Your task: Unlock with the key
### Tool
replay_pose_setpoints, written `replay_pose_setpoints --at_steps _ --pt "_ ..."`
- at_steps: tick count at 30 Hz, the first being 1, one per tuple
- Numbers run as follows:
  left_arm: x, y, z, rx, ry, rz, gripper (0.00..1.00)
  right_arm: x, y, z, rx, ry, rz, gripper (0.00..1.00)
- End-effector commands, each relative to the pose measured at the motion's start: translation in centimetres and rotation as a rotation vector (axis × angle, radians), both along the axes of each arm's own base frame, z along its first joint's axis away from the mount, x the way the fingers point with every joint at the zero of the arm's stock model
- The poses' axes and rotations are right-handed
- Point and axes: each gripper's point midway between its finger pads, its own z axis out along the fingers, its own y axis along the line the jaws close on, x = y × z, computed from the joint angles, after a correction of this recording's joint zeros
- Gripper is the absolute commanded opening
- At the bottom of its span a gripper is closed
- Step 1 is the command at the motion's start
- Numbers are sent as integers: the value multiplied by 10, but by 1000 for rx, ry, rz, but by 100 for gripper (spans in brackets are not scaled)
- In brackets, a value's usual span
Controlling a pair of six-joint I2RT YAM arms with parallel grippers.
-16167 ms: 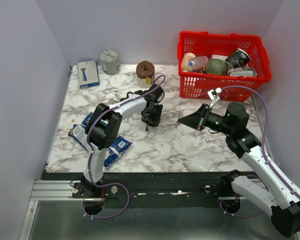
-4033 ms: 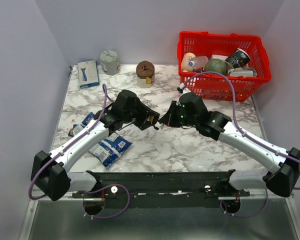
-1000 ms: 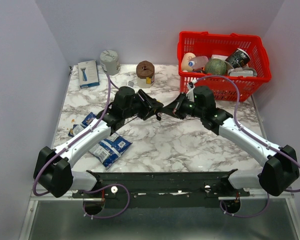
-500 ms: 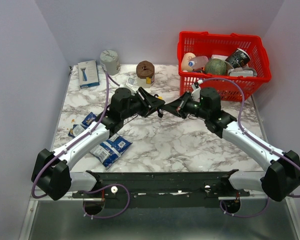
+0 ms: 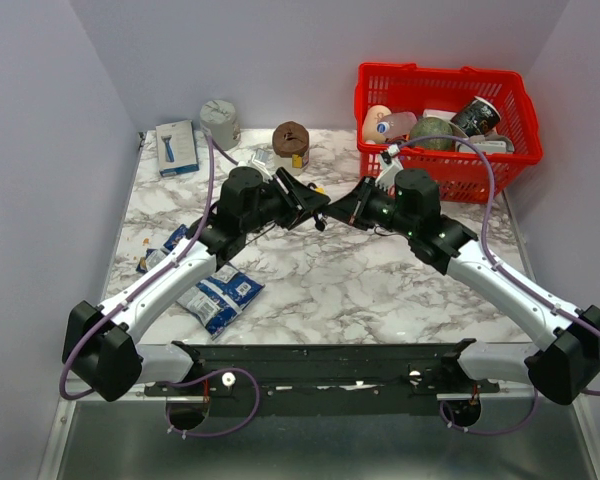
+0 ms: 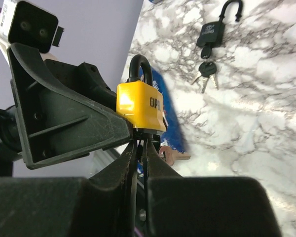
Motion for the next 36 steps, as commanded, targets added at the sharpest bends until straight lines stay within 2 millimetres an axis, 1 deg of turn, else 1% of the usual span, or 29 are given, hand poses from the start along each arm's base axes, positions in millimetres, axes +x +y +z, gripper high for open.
replay_pose_setpoints --at_steps 1,7,11,12,13,14,15,17,18,19,20,22,23,25,26,27,28,30,31,32,34,36 --pt "-34 -20 73 -148 -137 -165 0 12 -11 -25 -193 -58 -54 21" --pt "-35 -20 74 -149 -145 -166 0 10 -4 -25 -214 -68 -29 28" --pt "-35 -20 73 -152 -138 -166 0 9 -1 -29 -235 -63 -18 29" --pt "-35 -20 74 -152 -141 -165 0 9 -1 -28 -235 -66 -18 28" --pt "-36 -20 73 -152 -141 -167 0 9 -1 -28 -235 -66 -18 25" --pt "-36 -20 74 -153 -142 -165 0 10 -1 -27 -232 -66 -20 21" --pt "-36 -19 72 -152 -144 -166 0 9 0 -27 -227 -61 -18 12" --pt "-38 -18 76 -167 -162 -167 0 7 2 -26 -204 -40 -25 6" --pt "-39 -18 73 -167 -159 -168 0 6 2 -27 -194 -30 -26 2" --pt "-40 -18 73 -172 -163 -171 0 7 2 -25 -180 -29 -31 1" --pt "-41 -17 78 -182 -182 -175 0 5 3 -23 -160 -11 -36 1" --pt "-45 -18 77 -192 -194 -194 0 4 5 -21 -137 1 -33 1" --pt "-47 -17 85 -214 -229 -201 0 4 5 -17 -112 18 -41 1" --pt "-52 -18 83 -231 -234 -226 0 3 5 -14 -71 43 -43 1" --pt "-54 -18 88 -251 -256 -233 0 5 3 -12 -39 68 -59 1" --pt "-55 -18 85 -254 -257 -239 0 5 1 -9 -14 73 -62 1" --pt "-59 -18 87 -266 -262 -252 0 3 1 -12 10 86 -52 1" --pt "-62 -18 92 -277 -285 -266 0 6 -5 -10 66 119 -73 1" --pt "-64 -18 93 -277 -295 -279 0 4 -4 -4 106 111 -59 1" --pt "-66 -18 94 -279 -306 -285 0 6 -8 -7 129 135 -74 1" --pt "-67 -18 97 -280 -322 -292 0 6 -7 -3 162 134 -62 1" --pt "-71 -18 100 -289 -340 -313 0 5 -9 -5 178 158 -64 1"
